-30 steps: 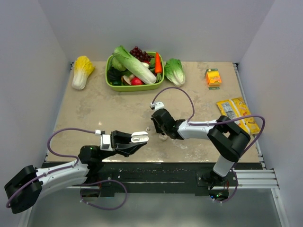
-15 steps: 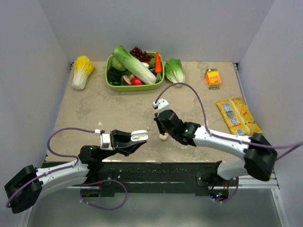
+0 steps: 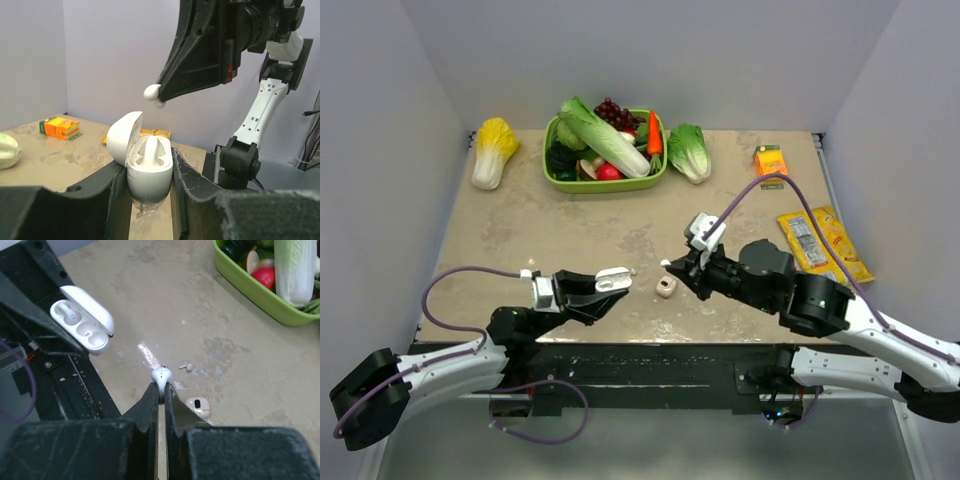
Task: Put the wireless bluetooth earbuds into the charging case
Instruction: Place the earbud in the charging case.
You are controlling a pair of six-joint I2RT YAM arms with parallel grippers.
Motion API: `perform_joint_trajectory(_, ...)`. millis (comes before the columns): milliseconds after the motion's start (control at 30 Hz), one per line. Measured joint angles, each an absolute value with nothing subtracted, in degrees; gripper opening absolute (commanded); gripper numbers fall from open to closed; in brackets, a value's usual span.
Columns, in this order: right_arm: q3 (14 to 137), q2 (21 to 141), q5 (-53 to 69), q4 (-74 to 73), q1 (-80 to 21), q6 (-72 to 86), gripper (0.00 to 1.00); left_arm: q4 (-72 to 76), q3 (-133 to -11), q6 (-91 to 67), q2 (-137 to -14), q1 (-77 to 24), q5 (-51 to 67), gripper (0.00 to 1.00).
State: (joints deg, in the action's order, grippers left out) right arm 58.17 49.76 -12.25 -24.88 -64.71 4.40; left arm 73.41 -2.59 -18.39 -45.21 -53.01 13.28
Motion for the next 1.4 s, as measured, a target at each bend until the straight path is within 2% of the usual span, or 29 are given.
perform_joint_trajectory(200,61.5,46.6,-1.0,-29.7,-65.7,-1.0,0.00,67.8,-4.0,-16.3,-41.0,-53.0,19.2,0.00)
perform_joint_trajectory(500,62.4,46.9,10.1,-33.4,-66.5,-3.1,0.00,55.5,-13.0,-12.9,-46.8,-52.7,31.6,0.00)
perform_joint_trajectory(733,63.5,49.5,11.6,-33.8,-67.8,-3.7,0.00,53.8,-15.8,-12.9,-52.3,-52.5,36.4,0.00)
perform_joint_trajectory(1400,63.6,52.5,6.7,-36.4,-70.8,-3.9,0.00,53.7,-17.7,-13.1,-52.6,-52.1,39.1,0.00)
